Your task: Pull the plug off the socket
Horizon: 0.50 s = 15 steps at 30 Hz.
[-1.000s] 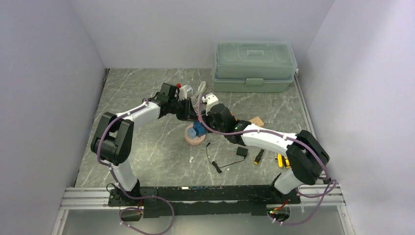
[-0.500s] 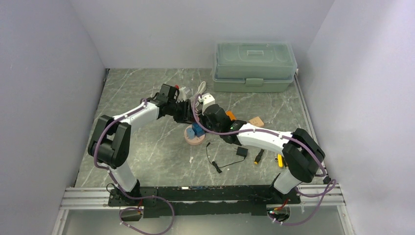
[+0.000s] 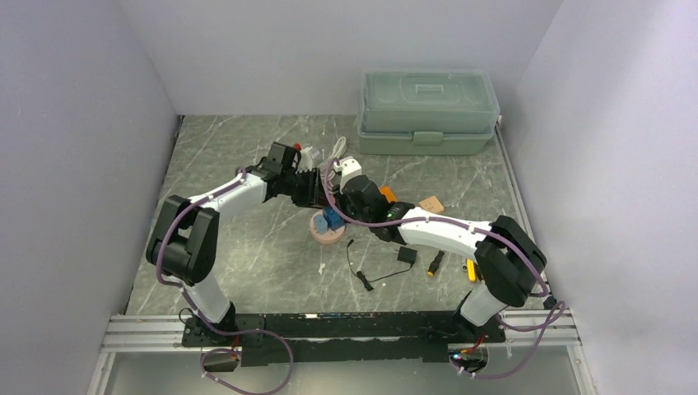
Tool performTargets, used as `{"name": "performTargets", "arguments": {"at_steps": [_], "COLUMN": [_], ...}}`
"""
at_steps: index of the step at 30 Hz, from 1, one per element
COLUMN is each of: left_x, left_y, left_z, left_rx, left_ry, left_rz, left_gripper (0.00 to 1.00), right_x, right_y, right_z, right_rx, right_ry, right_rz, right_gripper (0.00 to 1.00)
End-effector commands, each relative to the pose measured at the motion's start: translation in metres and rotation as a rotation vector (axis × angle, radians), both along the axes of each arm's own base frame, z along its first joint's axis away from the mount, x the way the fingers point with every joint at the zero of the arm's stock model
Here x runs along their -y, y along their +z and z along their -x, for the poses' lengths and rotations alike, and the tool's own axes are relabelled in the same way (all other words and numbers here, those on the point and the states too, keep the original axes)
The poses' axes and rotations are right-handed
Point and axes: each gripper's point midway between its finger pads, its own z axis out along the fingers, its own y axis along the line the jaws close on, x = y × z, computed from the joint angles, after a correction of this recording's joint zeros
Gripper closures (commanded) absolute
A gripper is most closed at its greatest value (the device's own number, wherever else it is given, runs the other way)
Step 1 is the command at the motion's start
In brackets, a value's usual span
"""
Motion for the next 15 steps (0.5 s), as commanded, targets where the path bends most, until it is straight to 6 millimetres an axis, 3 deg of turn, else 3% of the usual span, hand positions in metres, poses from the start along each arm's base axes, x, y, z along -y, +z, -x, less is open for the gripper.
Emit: {"name": "performTargets", "arguments": {"at_steps": [1, 15], "left_x": [-0.001, -0.013], "left_y": [-0.019, -0.049], "left_z": [0.028, 0.048], "left_rx": [-0.106, -0.216], "left_ry": [-0.050, -0.041], "left_rz": [-0.041, -0.111], "left_gripper": [0.66, 0.74], "right_x": [0.003, -0.006], "right_y": [-0.005, -0.005], "right_z": [-0.003, 0.004], "right_rx": [-0.008, 0.025], "right_ry": [-0.020, -0.039], "right_rz": [0.028, 0.116], "right_gripper": [1.00, 1.00]}}
